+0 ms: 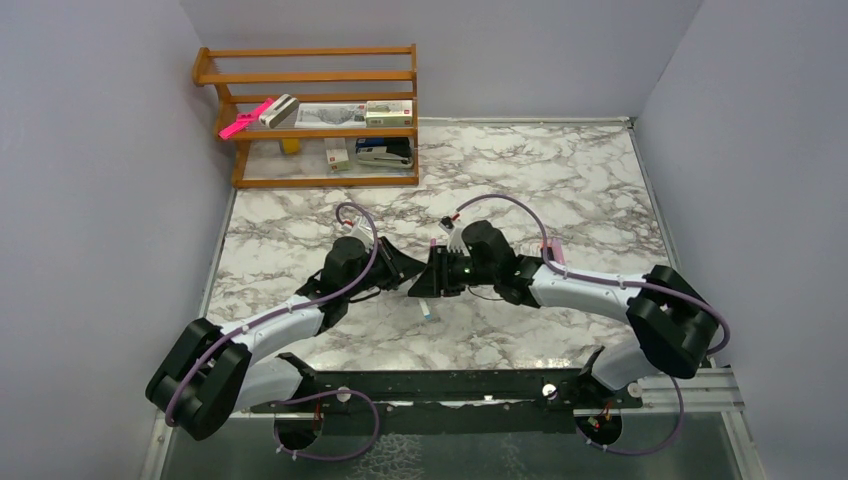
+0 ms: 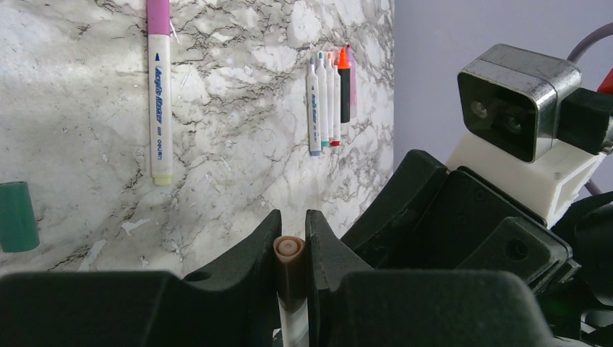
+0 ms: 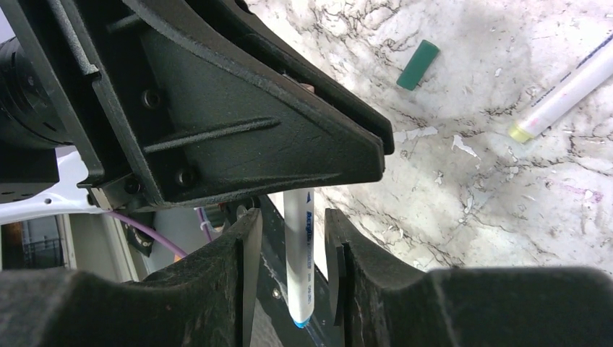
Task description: Open the pen caps
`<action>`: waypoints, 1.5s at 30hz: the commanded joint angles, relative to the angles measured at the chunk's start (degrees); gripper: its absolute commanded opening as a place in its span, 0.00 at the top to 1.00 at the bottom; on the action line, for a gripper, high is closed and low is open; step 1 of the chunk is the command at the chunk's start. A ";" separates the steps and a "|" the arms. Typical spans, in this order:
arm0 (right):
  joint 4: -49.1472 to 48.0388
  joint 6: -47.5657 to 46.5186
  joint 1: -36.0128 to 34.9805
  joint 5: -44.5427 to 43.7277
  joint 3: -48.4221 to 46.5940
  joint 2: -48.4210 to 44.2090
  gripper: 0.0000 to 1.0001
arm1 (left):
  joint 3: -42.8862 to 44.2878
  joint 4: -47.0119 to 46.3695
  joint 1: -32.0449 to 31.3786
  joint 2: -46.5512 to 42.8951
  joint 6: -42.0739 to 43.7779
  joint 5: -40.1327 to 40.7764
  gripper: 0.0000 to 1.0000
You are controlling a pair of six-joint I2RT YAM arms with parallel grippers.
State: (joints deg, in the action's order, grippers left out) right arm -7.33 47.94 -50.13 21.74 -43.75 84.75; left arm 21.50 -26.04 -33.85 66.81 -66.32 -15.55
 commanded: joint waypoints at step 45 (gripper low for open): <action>-3.41 0.57 -9.08 0.54 0.11 3.46 0.99 | 3.87 3.36 11.55 0.25 5.24 -4.67 0.94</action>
State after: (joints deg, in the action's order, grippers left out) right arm -11.14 48.90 -55.13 15.62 -44.14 88.49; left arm 22.09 -21.52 -26.96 67.44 -63.53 -24.18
